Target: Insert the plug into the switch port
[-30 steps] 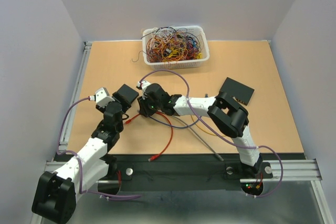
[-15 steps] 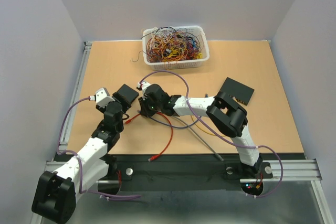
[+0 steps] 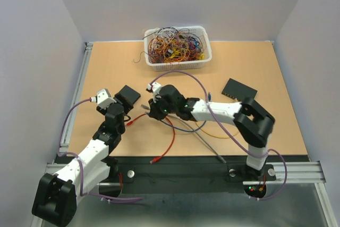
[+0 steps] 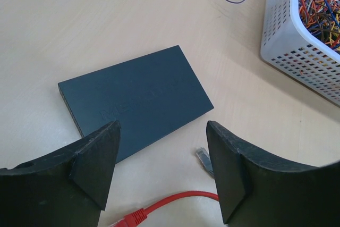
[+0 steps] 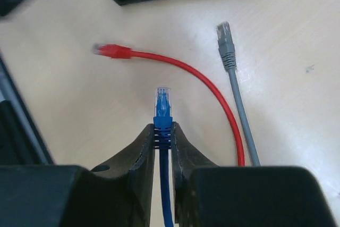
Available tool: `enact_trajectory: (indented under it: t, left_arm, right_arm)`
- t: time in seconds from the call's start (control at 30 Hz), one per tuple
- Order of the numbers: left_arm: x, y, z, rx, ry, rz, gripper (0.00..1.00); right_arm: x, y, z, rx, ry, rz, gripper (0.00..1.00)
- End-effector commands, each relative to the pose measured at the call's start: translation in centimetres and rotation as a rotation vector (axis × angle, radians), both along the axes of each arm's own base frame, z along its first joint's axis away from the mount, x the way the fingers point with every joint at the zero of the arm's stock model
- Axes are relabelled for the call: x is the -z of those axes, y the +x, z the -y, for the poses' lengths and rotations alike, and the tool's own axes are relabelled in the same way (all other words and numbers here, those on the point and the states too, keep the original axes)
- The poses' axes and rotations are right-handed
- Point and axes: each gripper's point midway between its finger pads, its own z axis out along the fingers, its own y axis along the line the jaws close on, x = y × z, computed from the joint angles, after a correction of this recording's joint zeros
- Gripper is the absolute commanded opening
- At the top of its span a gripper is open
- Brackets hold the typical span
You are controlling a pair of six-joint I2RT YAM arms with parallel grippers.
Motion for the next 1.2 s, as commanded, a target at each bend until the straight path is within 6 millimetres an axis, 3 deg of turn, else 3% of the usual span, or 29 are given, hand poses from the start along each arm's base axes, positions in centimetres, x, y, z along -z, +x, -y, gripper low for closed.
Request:
enact_trajectory:
  t: [0.0, 0.03, 0.13, 0.2, 0.23, 0.3, 0.37, 0.57, 0.7, 1.0, 1.17]
  left_arm:
    - [-3.2, 0.8, 0.0, -0.015, -0.013, 0.083, 0.79]
    - [-3.1, 0.8, 0.0, -0.013, -0.011, 0.080, 0.79]
    - [-3.4, 0.7, 0.2, 0.000, -0.011, 0.088, 0.83]
    - [-3.7, 0.7, 0.4, 0.010, -0.013, 0.097, 0.88]
    - [-4.0, 0.7, 0.3, 0.008, -0.017, 0.104, 0.89]
    - [-4.0, 0.7, 0.0, -0.012, -0.023, 0.104, 0.94]
    - [-4.0, 0.7, -0.1, -0.022, -0.019, 0.098, 0.99]
    - [-5.6, 1.8, 0.2, -0.036, -0.059, 0.134, 0.99]
    - [-6.4, 2.9, 0.0, -0.041, -0.036, 0.129, 0.99]
    - [-7.0, 4.0, -5.3, -0.112, -0.066, 0.182, 0.99]
    - [-5.8, 5.1, -6.2, -0.094, -0.119, 0.172, 0.99]
  right_arm:
    - [-7.1, -2.8, 0.8, -0.125, 0.166, 0.147, 0.00]
    - [-9.0, -3.6, 1.2, -0.139, 0.210, 0.173, 0.00]
    - [-9.3, -6.4, 2.3, -0.215, 0.275, 0.176, 0.00]
    - [-11.8, -8.0, 2.9, -0.262, 0.358, 0.216, 0.00]
    - [-11.2, -8.8, 3.6, -0.277, 0.358, 0.210, 0.00]
    - [-12.7, -9.9, 4.2, -0.318, 0.404, 0.242, 0.00]
    - [-12.5, -10.4, 4.7, -0.321, 0.407, 0.238, 0.01]
    - [-14.0, -12.3, 5.6, -0.387, 0.447, 0.237, 0.00]
    - [-15.7, -14.8, 6.5, -0.479, 0.518, 0.227, 0.00]
    - [-17.3, -17.5, 7.7, -0.588, 0.585, 0.209, 0.00]
    - [-16.2, -17.3, 7.7, -0.573, 0.565, 0.201, 0.00]
